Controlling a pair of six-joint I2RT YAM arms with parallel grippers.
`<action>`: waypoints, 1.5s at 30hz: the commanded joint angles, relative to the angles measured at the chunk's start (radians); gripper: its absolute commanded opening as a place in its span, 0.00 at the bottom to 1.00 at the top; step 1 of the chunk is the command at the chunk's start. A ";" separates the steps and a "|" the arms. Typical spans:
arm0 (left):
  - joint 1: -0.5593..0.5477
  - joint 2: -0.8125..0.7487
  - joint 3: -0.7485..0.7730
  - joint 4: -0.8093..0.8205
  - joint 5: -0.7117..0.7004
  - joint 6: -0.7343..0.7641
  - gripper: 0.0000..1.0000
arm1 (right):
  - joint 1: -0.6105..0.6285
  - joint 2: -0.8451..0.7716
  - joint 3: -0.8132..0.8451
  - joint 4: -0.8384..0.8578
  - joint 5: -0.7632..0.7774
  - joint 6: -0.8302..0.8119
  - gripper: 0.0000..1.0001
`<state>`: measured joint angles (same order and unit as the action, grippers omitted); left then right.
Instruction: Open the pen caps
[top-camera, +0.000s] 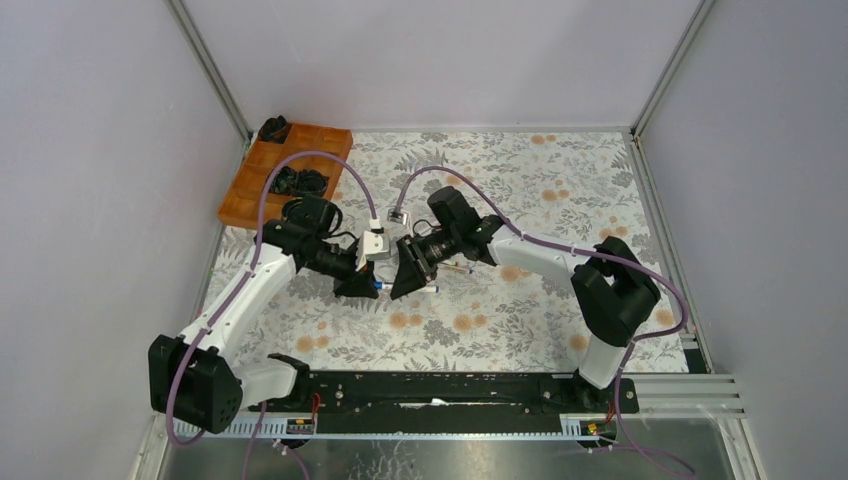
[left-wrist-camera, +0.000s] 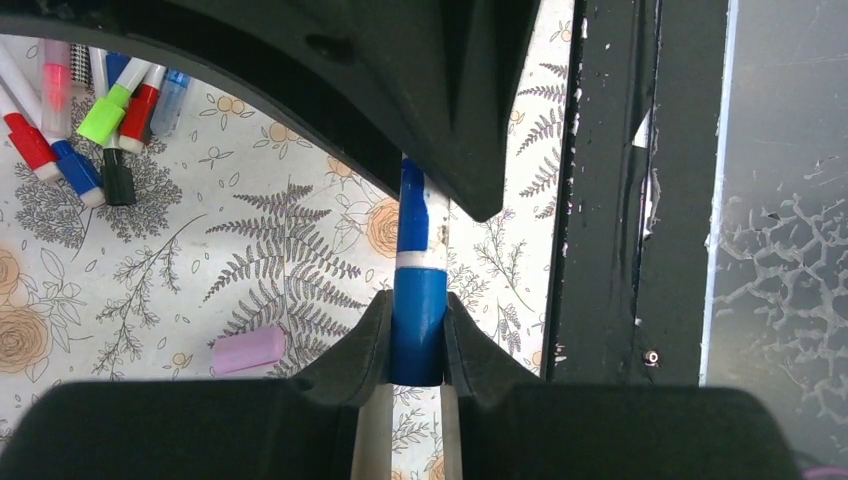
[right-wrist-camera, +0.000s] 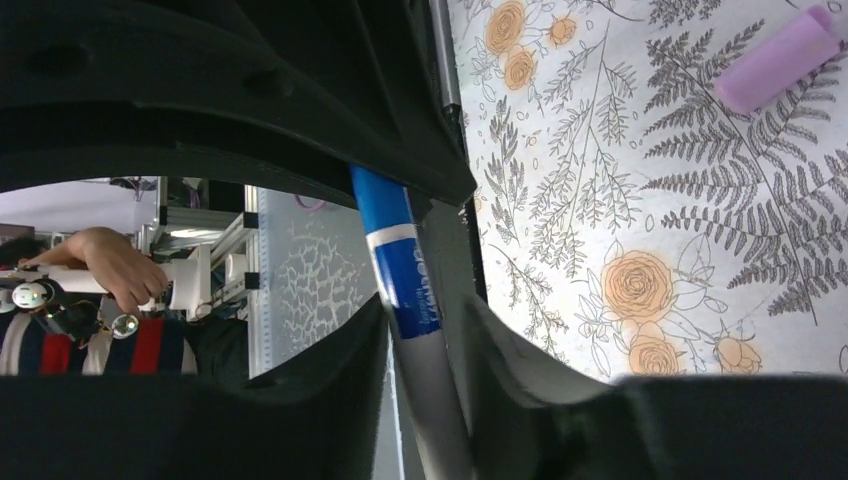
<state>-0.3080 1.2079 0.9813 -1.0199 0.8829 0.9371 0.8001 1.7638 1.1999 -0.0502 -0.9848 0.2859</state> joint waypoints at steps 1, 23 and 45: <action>-0.007 -0.023 0.020 0.037 -0.009 0.001 0.00 | 0.009 -0.017 -0.019 0.042 -0.079 0.021 0.29; 0.191 0.057 0.118 -0.291 -0.206 0.427 0.00 | -0.047 -0.152 -0.090 -0.220 0.029 -0.158 0.00; 0.166 0.088 -0.207 0.615 -0.506 -0.194 0.00 | -0.231 -0.234 -0.200 -0.189 1.200 0.125 0.00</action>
<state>-0.1005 1.2659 0.8406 -0.7486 0.5694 0.9489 0.5831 1.5307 1.0039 -0.2382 -0.1669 0.3191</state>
